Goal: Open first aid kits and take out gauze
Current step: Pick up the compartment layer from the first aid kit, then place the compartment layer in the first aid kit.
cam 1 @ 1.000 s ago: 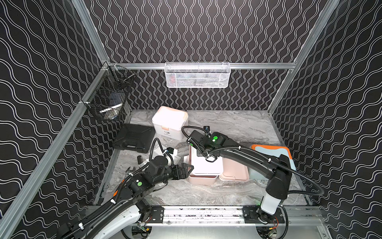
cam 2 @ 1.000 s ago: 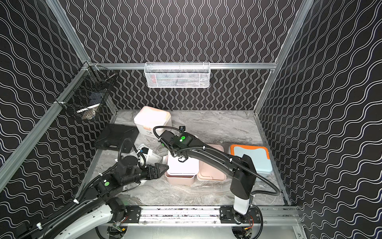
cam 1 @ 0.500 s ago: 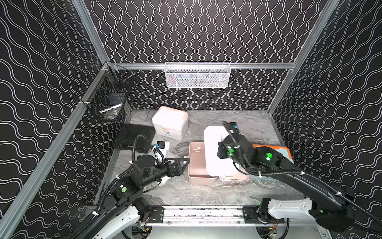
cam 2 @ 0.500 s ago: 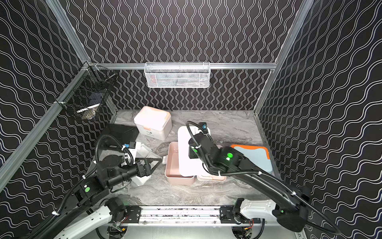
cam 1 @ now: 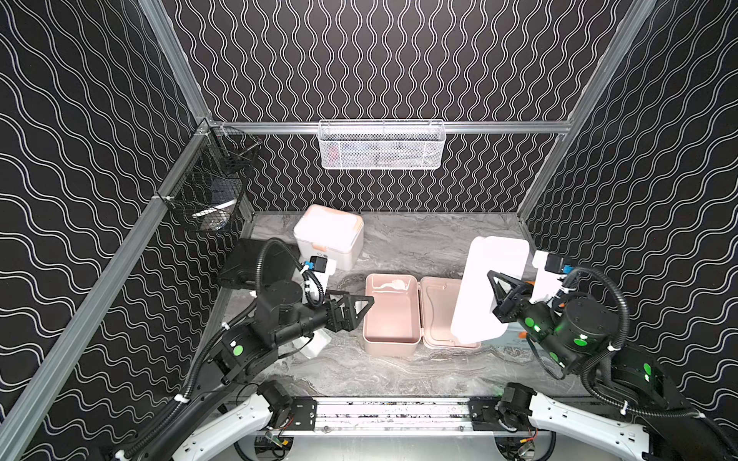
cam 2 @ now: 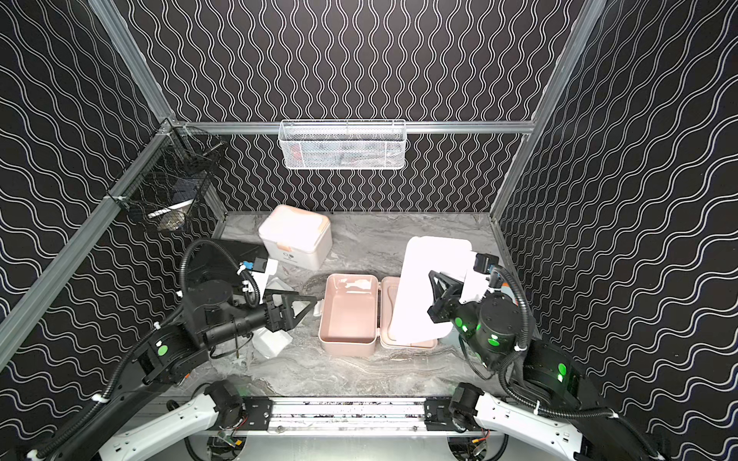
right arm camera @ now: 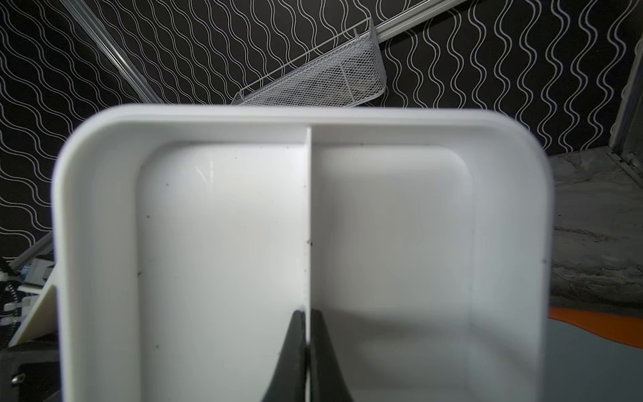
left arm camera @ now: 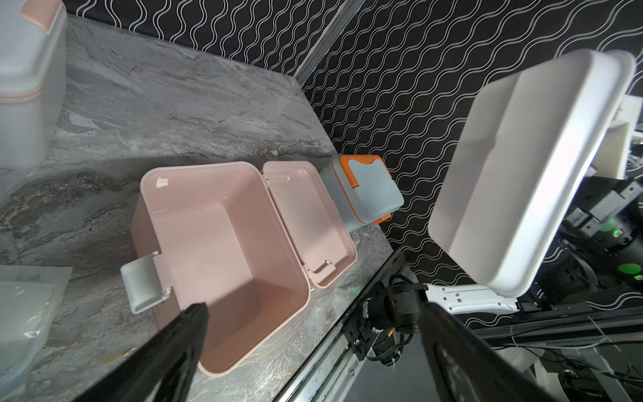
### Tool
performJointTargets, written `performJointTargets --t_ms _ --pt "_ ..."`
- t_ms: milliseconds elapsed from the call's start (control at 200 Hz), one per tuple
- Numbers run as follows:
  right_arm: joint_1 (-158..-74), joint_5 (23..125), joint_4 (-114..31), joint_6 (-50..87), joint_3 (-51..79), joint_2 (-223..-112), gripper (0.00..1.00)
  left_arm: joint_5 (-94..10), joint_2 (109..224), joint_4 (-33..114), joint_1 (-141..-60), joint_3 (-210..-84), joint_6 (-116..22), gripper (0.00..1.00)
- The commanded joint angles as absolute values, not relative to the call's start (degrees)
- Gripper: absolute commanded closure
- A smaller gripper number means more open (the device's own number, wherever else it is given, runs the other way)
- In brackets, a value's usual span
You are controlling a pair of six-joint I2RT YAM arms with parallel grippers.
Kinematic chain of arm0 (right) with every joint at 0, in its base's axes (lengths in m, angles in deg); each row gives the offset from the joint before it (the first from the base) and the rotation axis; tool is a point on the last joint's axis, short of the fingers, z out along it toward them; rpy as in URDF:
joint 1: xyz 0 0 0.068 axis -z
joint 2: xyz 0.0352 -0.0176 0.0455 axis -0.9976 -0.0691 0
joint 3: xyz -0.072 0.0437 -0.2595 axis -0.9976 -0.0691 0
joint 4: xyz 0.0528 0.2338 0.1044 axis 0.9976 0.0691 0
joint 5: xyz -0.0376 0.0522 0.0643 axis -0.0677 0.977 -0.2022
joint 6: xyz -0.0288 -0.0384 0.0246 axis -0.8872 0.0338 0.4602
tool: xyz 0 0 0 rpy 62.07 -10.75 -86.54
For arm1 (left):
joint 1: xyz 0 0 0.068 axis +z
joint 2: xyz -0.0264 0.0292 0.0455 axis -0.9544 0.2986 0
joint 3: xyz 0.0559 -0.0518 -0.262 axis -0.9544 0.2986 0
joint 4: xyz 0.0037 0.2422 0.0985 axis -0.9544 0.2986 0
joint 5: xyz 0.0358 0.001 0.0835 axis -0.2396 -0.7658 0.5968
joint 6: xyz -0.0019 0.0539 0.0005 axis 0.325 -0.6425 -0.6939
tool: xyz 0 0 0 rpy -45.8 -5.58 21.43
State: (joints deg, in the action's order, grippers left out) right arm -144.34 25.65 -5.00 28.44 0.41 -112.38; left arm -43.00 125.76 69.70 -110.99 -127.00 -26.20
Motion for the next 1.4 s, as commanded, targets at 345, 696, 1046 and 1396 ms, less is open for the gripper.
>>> performJointTargets --t_ms 345,696,1046,1396 --pt "-144.4 21.0 -4.1 30.3 -0.7 -108.1 1.0 -38.1 139.5 75.0 -120.2 -131.9 -29.9 0.01" --pt "-144.4 28.8 -5.1 29.6 2.1 -120.8 1.0 -31.0 131.7 71.1 -119.2 -124.0 -26.5 0.01" --pt "-144.4 37.1 -4.0 31.8 12.1 -141.2 1.0 -22.4 112.2 77.6 -118.6 -116.5 -20.7 0.01" --pt "-144.3 40.9 7.5 40.3 26.4 -164.9 1.0 -17.9 103.1 83.6 -118.6 -116.0 -20.2 0.01"
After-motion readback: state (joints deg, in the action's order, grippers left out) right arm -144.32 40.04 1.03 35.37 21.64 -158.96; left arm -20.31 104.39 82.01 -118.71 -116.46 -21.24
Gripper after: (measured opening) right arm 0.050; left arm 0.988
